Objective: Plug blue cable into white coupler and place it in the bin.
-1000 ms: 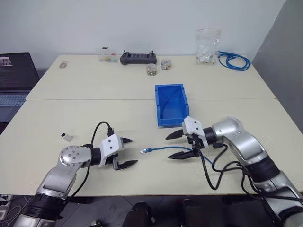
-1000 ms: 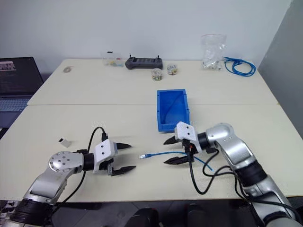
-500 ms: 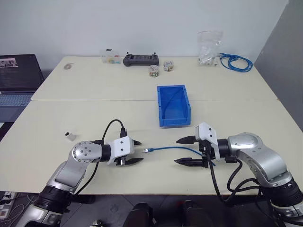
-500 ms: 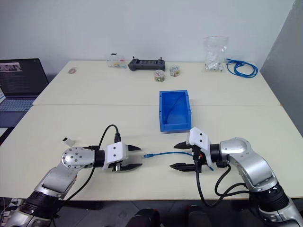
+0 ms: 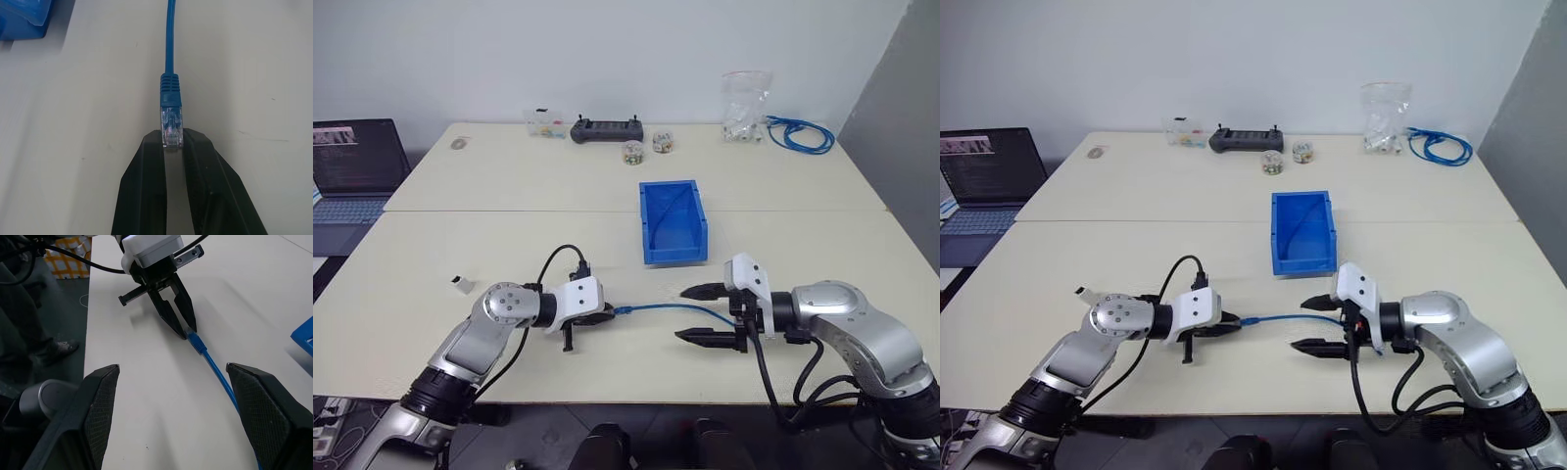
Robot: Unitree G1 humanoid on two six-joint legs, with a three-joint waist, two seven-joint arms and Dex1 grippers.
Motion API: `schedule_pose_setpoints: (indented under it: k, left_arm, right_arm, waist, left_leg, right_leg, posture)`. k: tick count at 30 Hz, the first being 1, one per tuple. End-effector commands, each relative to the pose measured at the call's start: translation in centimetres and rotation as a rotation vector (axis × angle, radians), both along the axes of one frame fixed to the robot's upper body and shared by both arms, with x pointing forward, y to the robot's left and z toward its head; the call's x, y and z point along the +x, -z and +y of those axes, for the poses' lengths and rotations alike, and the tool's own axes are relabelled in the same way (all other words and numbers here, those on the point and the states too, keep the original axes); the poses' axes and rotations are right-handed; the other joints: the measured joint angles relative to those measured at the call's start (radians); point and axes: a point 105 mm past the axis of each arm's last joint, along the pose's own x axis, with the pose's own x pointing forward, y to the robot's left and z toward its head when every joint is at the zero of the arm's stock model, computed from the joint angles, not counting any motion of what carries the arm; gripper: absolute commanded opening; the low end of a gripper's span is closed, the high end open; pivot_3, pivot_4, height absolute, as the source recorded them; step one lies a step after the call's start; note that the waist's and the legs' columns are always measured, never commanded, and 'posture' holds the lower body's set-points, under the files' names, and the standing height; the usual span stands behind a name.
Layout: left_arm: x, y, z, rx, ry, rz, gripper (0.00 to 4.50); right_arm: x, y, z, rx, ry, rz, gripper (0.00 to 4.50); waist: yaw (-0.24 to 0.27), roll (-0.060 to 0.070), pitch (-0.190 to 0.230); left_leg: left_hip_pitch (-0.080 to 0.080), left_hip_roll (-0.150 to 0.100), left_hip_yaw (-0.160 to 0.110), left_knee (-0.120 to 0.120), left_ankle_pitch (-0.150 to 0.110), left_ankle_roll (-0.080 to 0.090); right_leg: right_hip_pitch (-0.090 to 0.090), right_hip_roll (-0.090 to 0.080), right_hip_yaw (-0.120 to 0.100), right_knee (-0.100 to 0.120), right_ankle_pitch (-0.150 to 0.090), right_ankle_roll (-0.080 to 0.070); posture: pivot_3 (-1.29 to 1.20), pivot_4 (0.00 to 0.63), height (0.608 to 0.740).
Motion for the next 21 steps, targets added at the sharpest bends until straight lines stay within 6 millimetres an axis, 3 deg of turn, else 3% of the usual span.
schedule_pose_setpoints:
  k: [1, 11, 16, 21]
  left_arm:
    - [-0.6, 2.5, 2.5, 0.058, -0.125, 0.125, 0.22]
    - [-1.1, -6.6, -1.9, -0.300, -0.071, 0.142, 0.22]
    - [-1.2, -10.0, -3.7, -0.446, -0.020, 0.170, 0.22]
    - [-1.0, -12.9, -5.4, -0.670, 0.015, 0.303, 0.22]
  right_arm:
    - [-0.2, -0.9, -0.3, 0.013, 0.008, -0.059, 3.71]
    - [-1.7, -1.3, -0.4, 0.066, 0.024, -0.086, 3.71]
    - [-1.9, -1.9, -0.5, 0.105, 0.056, -0.086, 3.71]
    - [-1.0, -3.2, -0.7, 0.282, 0.179, -0.067, 3.71]
  waist:
    - [0.000, 0.000, 0.000]
    - [-0.009, -0.010, 0.009]
    - [0.000, -0.011, 0.009]
    - [-0.001, -0.011, 0.009]
  left_leg:
    - [0.000, 0.000, 0.000, 0.000, 0.000, 0.000]
    - [-0.009, 0.001, -0.002, 0.002, 0.000, -0.001]
    - [-0.014, 0.000, -0.004, 0.003, 0.000, -0.001]
    - [-0.015, 0.001, -0.004, 0.003, 0.000, -0.001]
  right_leg:
    - [0.000, 0.000, 0.000, 0.000, 0.000, 0.000]
    - [-0.007, 0.001, -0.003, 0.000, 0.000, 0.000]
    - [-0.010, 0.000, -0.004, 0.000, 0.000, 0.000]
    - [-0.011, 0.001, -0.005, 0.000, 0.000, 0.000]
  posture:
    - [0.00, 0.150, 0.740]
    - [0.00, 0.150, 0.740]
    - [0.00, 0.150, 0.740]
    - [0.00, 0.150, 0.740]
